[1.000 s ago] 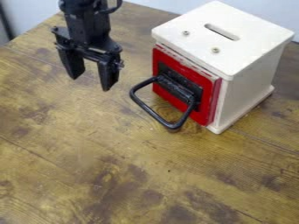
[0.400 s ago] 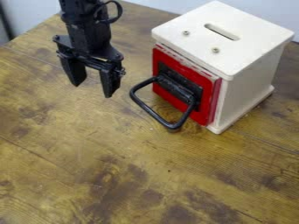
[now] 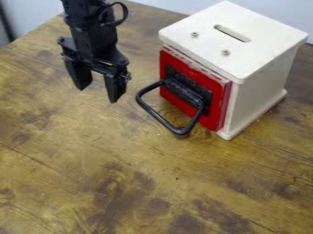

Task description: Close the drawer

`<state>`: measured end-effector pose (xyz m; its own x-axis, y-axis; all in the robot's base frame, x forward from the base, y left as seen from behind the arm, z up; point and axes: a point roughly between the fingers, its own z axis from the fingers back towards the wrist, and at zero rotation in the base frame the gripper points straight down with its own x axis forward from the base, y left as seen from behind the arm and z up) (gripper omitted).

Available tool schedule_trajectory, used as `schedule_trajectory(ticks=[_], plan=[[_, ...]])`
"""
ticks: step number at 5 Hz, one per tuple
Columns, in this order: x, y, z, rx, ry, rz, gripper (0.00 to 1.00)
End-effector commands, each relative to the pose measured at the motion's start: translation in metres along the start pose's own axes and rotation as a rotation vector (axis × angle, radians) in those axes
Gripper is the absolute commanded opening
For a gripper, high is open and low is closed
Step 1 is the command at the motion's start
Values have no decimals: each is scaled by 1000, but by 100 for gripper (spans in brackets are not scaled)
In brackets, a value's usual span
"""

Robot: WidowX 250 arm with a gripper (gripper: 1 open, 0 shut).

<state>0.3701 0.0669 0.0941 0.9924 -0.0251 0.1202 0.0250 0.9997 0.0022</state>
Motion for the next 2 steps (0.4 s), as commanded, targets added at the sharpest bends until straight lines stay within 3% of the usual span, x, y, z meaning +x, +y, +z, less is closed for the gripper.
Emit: schedule_trajectory(ticks=[1, 2], plan=[[4, 5, 9, 8, -29, 0, 100], [4, 7, 7, 10, -33, -7, 100]])
